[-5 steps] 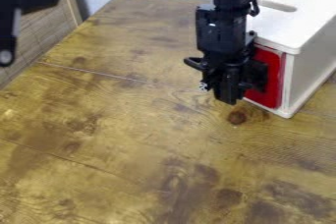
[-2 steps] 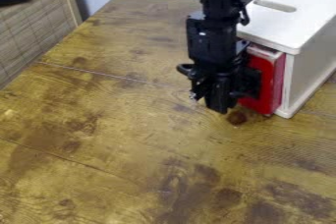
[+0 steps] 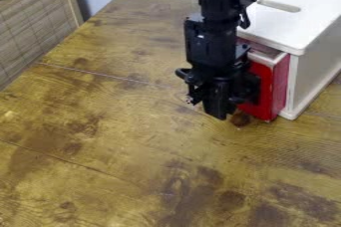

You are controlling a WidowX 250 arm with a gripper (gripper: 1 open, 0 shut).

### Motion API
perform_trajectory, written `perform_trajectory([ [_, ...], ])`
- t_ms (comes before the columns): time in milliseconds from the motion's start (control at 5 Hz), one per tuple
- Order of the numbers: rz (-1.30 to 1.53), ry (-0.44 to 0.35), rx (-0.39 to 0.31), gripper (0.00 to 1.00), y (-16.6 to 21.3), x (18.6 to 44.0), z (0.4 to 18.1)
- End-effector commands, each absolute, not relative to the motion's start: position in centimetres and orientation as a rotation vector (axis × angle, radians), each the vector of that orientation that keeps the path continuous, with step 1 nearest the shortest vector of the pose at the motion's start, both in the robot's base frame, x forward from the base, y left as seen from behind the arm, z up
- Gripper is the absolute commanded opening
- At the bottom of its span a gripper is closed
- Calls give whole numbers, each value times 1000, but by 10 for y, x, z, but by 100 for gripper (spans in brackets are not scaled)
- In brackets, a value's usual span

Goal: Open the drawer

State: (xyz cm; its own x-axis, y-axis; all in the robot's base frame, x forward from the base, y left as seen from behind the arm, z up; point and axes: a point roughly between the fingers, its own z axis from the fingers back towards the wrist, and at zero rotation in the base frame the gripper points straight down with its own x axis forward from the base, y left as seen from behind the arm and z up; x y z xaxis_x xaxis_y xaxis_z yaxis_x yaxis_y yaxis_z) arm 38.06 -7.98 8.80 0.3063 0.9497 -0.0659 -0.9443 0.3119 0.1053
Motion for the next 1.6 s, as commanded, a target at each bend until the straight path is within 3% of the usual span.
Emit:
perform_trajectory([
  [0,1275,21,-22,0,-99,375,130],
  [200,1332,21,-1,0,-109,370,118],
  [800,1599,76,21,0,-114,349,109],
  [1200,1566,139,19,0,-106,337,92],
  [1400,1509,170,20,0,-89,333,94],
])
